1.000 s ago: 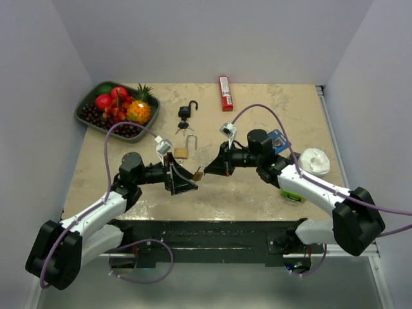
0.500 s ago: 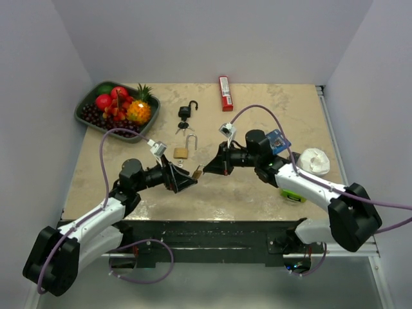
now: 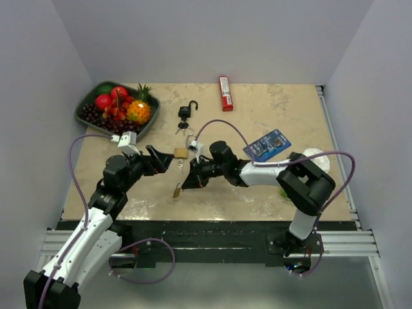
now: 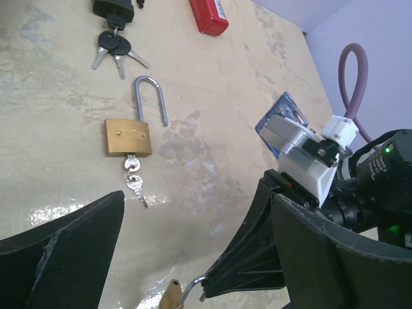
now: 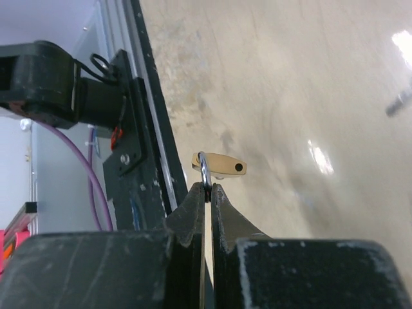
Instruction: Unlock with the key
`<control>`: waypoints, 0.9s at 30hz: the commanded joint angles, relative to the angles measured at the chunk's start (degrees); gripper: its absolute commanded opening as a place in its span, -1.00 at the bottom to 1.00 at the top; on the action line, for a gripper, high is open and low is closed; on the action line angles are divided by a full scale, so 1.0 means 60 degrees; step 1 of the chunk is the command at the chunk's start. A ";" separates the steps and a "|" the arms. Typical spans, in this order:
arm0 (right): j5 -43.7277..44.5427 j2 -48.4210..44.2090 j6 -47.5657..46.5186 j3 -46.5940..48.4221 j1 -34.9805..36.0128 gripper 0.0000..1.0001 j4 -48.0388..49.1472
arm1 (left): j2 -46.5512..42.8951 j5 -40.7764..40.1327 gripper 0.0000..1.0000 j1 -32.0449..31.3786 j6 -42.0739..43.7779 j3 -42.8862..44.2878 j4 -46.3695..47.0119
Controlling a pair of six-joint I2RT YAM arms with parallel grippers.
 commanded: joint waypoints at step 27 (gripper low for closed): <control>-0.0407 0.3166 -0.1848 0.3044 -0.0630 -1.00 -0.1774 | 0.0888 0.0002 0.99 0.0180 0.0687 0.0076 -0.1076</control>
